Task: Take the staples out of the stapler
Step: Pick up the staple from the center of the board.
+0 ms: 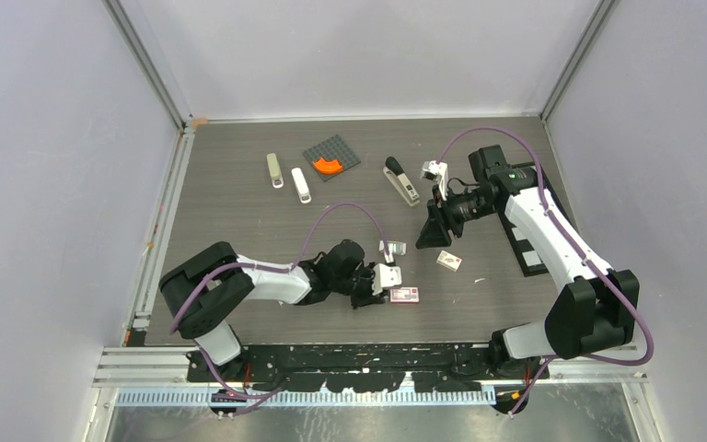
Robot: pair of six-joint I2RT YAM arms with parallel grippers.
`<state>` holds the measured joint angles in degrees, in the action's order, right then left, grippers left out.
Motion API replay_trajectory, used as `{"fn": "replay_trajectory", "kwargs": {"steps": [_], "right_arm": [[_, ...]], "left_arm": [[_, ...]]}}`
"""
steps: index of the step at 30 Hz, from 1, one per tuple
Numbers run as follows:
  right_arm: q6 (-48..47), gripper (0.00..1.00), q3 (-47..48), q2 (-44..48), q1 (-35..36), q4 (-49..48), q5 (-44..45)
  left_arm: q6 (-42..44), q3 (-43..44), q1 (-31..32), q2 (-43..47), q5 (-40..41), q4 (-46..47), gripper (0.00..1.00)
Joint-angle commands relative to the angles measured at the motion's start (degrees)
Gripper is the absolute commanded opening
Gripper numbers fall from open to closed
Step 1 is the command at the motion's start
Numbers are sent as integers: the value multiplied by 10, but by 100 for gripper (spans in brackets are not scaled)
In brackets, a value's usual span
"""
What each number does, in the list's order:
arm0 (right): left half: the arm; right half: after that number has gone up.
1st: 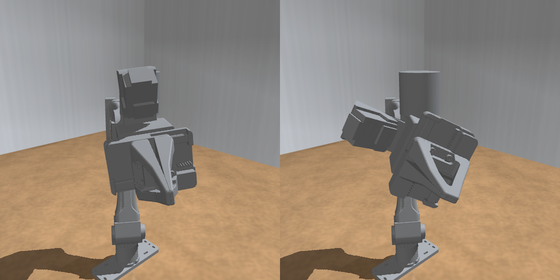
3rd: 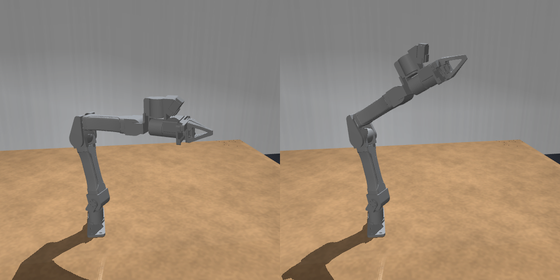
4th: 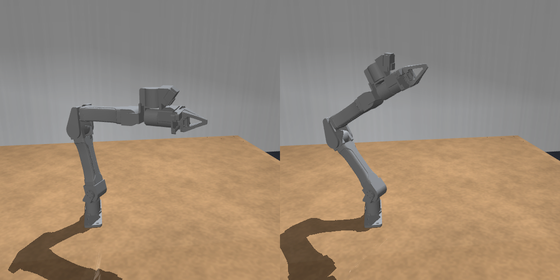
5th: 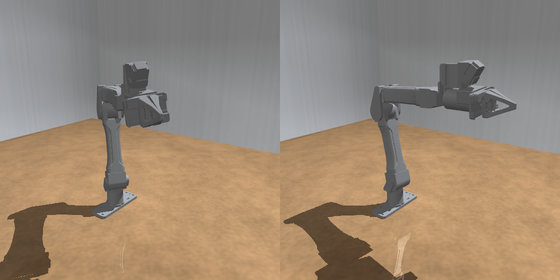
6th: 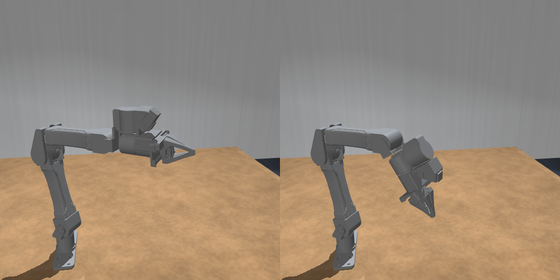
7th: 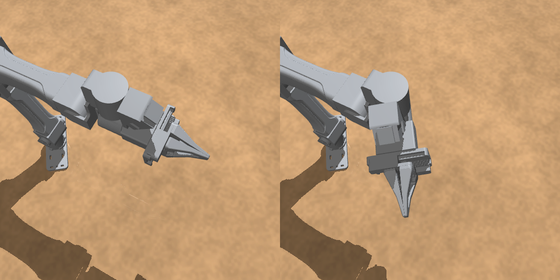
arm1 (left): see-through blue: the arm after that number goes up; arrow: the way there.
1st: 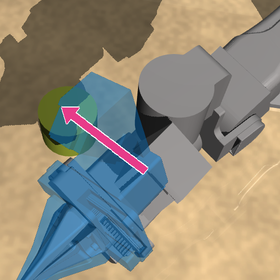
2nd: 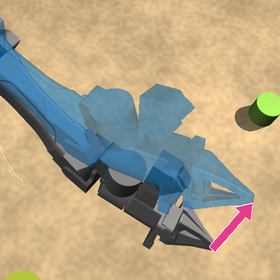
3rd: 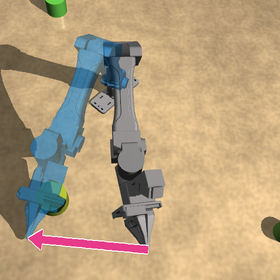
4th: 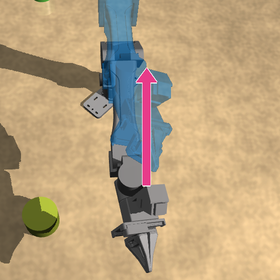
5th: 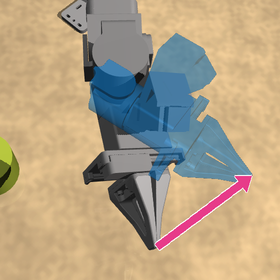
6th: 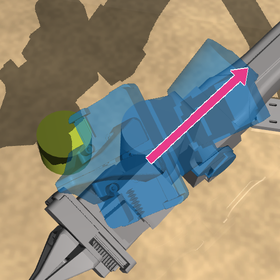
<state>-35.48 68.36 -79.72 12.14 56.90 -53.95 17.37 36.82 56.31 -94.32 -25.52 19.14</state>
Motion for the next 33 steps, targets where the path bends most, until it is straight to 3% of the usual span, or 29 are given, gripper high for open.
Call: {"fn": "replay_trajectory", "kwargs": {"steps": [1, 9, 14, 23, 28, 33], "right_arm": [[-7, 52, 23, 13, -2, 1, -17], [-9, 52, 21, 11, -3, 3, -16], [-14, 51, 17, 11, -3, 1, -20], [5, 52, -6, 17, 11, -29, -77], [115, 52, -45, 35, 13, -132, -138], [324, 60, -106, 67, 14, -351, -136]], "left_arm": [[6, 23, 4, -3, 6, -17, 16], [-25, -9, 1, 45, 36, 9, 10], [-104, -45, -23, 106, 21, 55, 10], [-336, -151, -61, 182, 2, 314, 11], [-455, -170, -81, 185, 32, 423, 11], [-541, -183, -94, 173, 56, 546, 11]]}}
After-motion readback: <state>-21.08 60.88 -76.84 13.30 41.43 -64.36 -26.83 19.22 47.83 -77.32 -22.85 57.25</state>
